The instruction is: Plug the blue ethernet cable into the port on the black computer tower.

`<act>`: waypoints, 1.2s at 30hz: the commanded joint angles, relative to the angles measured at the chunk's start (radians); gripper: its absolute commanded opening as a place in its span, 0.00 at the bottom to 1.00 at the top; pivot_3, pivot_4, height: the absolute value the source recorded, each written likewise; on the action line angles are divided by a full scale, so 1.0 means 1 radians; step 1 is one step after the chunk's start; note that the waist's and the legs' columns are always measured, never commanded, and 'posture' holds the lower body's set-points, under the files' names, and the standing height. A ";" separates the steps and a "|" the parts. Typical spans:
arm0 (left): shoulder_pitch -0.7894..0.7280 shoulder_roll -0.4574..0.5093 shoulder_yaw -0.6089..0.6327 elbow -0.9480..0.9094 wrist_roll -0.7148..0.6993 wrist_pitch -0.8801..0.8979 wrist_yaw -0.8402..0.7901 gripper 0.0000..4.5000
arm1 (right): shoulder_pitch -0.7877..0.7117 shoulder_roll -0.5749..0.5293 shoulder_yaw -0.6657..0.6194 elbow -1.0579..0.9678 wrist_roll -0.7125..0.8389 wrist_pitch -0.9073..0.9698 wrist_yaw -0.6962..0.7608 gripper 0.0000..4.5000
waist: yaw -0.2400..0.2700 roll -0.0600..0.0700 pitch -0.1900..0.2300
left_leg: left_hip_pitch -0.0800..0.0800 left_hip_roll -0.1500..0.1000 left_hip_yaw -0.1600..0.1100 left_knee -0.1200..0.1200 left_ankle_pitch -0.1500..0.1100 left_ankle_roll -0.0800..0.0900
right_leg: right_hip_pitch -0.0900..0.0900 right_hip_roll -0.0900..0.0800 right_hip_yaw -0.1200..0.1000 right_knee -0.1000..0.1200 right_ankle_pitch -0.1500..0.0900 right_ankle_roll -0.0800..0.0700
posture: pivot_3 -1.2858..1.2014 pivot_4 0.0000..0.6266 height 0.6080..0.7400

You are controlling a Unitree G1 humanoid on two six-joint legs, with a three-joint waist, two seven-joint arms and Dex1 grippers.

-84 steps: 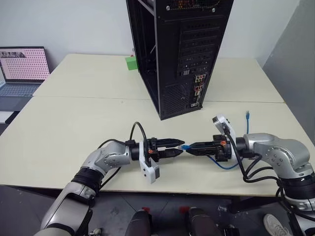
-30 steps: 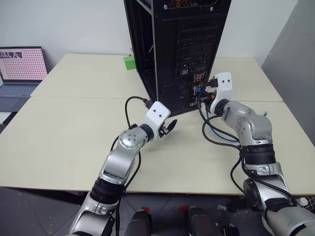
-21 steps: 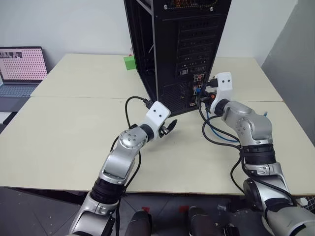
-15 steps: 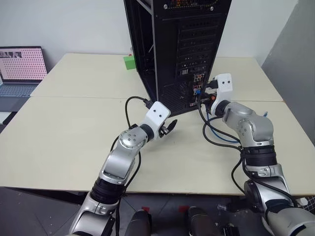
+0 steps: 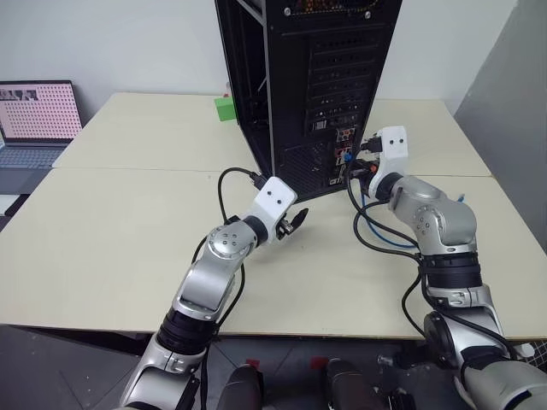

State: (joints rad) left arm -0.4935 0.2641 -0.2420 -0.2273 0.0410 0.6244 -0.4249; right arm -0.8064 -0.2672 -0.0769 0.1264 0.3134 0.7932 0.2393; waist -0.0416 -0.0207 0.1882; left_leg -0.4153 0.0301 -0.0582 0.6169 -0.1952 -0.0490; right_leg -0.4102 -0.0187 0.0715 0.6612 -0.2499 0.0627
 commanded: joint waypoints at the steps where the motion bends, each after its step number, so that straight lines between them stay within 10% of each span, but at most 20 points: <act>1: -0.014 -0.001 -0.002 -0.047 0.001 -0.014 0.001 0.72 | -0.036 0.003 -0.008 -0.013 -0.002 -0.023 0.009 0.00 | 0.000 0.000 0.000 | 0.000 0.000 0.000 0.000 0.000 0.000 | 0.000 0.000 0.000 0.000 0.000 0.000 | 0.52 0.24 1.00; 36: -0.013 0.002 -0.008 -0.046 -0.001 -0.017 -0.003 0.72 | -0.053 0.014 -0.017 0.004 -0.020 -0.023 0.016 0.00 | -0.014 0.000 0.000 | 0.000 0.000 0.000 -0.002 0.000 0.000 | -0.001 0.000 0.000 -0.001 0.000 0.000 | 0.52 0.24 1.00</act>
State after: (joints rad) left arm -0.4935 0.2675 -0.2489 -0.2280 0.0405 0.6243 -0.4258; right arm -0.8340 -0.2469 -0.0776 0.1634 0.2923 0.7856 0.2567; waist -0.0560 -0.0206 0.1883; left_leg -0.4152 0.0301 -0.0581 0.6150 -0.1952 -0.0490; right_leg -0.4108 -0.0187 0.0716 0.6605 -0.2499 0.0627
